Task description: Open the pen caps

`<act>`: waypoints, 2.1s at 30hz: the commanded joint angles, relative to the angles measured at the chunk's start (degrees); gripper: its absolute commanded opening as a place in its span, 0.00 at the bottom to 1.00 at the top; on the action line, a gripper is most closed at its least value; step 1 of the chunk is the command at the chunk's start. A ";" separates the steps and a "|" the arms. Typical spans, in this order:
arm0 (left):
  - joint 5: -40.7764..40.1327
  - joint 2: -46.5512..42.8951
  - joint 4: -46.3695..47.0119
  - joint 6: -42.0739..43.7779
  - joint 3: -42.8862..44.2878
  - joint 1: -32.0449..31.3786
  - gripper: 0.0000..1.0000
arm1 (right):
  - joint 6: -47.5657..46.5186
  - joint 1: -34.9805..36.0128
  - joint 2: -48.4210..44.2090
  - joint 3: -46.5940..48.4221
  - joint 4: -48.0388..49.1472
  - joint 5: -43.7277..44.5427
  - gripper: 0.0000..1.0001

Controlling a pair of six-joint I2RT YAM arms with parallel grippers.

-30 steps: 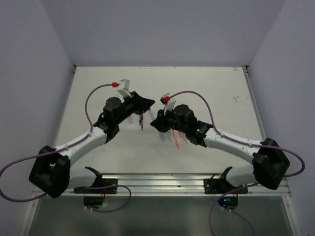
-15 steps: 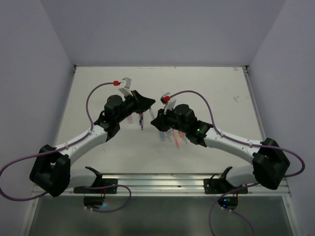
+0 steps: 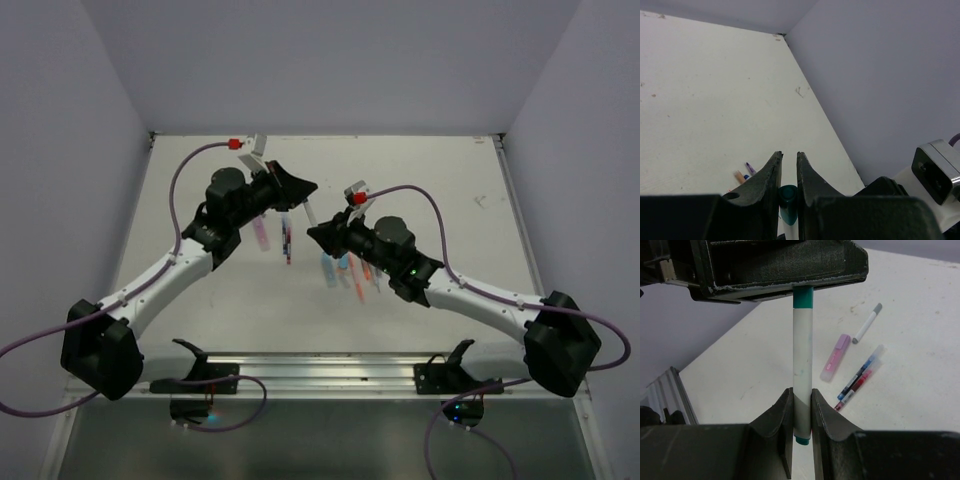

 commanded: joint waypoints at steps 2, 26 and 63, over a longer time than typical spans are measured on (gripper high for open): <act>-10.48 -2.61 13.93 1.52 11.32 8.05 0.00 | -1.16 0.97 0.33 -6.74 -13.88 -3.52 0.00; -22.69 0.90 14.72 -4.20 25.83 14.83 0.00 | -3.18 1.23 5.52 -10.79 -8.17 -10.29 0.00; -1.25 -6.31 5.32 -2.88 -3.70 5.43 0.79 | 2.09 1.14 -3.18 -0.95 1.59 6.41 0.00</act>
